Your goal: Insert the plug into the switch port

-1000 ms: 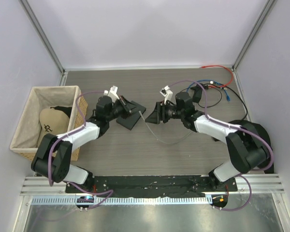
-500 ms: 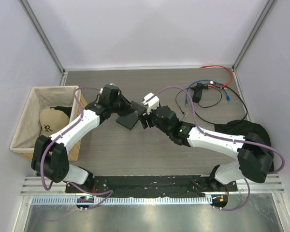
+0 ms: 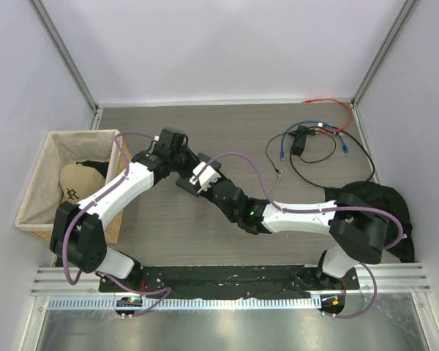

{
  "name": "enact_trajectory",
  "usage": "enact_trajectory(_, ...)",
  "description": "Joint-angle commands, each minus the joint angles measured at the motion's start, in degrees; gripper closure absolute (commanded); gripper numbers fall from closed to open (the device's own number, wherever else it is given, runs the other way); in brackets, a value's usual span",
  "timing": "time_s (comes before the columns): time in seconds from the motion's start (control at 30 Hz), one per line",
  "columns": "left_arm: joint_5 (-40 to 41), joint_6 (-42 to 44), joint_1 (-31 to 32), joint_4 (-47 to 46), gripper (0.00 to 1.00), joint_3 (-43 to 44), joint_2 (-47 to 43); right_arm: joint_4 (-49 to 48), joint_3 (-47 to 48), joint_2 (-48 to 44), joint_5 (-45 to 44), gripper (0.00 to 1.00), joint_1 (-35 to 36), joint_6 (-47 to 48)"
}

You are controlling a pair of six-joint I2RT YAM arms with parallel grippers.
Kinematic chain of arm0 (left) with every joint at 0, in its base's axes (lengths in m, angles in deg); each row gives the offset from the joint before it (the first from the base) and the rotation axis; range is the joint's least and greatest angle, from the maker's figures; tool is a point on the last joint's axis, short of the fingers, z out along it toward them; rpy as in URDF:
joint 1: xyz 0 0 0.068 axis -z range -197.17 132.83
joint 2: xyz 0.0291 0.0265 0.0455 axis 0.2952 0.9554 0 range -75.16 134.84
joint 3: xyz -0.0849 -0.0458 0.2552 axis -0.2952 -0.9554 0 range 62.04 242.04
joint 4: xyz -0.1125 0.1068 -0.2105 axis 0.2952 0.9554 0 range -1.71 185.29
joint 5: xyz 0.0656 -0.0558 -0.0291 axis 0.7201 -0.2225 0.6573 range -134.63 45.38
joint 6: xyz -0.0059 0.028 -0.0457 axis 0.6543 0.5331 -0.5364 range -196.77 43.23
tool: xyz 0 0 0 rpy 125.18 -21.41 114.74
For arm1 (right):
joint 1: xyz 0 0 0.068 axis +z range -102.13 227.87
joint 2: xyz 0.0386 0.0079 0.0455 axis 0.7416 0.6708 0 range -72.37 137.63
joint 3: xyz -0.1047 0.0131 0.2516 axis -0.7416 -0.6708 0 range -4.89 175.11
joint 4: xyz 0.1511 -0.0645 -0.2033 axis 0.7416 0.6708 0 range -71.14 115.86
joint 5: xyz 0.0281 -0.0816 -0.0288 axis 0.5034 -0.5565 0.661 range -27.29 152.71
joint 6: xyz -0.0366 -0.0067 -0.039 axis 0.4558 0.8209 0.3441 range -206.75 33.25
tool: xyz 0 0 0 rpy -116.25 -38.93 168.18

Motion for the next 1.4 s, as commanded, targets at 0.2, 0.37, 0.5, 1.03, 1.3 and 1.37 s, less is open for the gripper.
enact_trajectory(0.2,0.2,0.3,1.1,3.2,1.00,3.8,0.5,-5.0,0.9,4.5,-8.9,0.84,2.1,6.0)
enact_trajectory(0.37,0.7,0.6,1.0,3.2,1.00,3.4,-0.5,-3.3,1.1,4.4,-9.7,0.99,2.1,4.2)
enact_trajectory(0.5,1.0,1.3,1.0,2.5,0.97,3.1,-1.8,0.5,1.3,2.9,-8.0,0.99,1.7,0.5)
enact_trajectory(1.03,0.5,5.4,-0.9,-27.3,0.10,-14.6,-15.7,5.8,-6.1,-14.4,33.2,0.99,-18.5,-30.2)
enact_trajectory(1.3,-5.6,2.4,-0.7,-39.7,0.10,-16.8,-11.8,-4.3,-9.5,-13.2,50.3,0.99,-25.2,-41.1)
enact_trajectory(1.37,-6.7,2.4,-0.5,-40.0,0.11,-16.2,-10.8,-6.0,-10.2,-12.6,52.1,0.99,-26.1,-43.0)
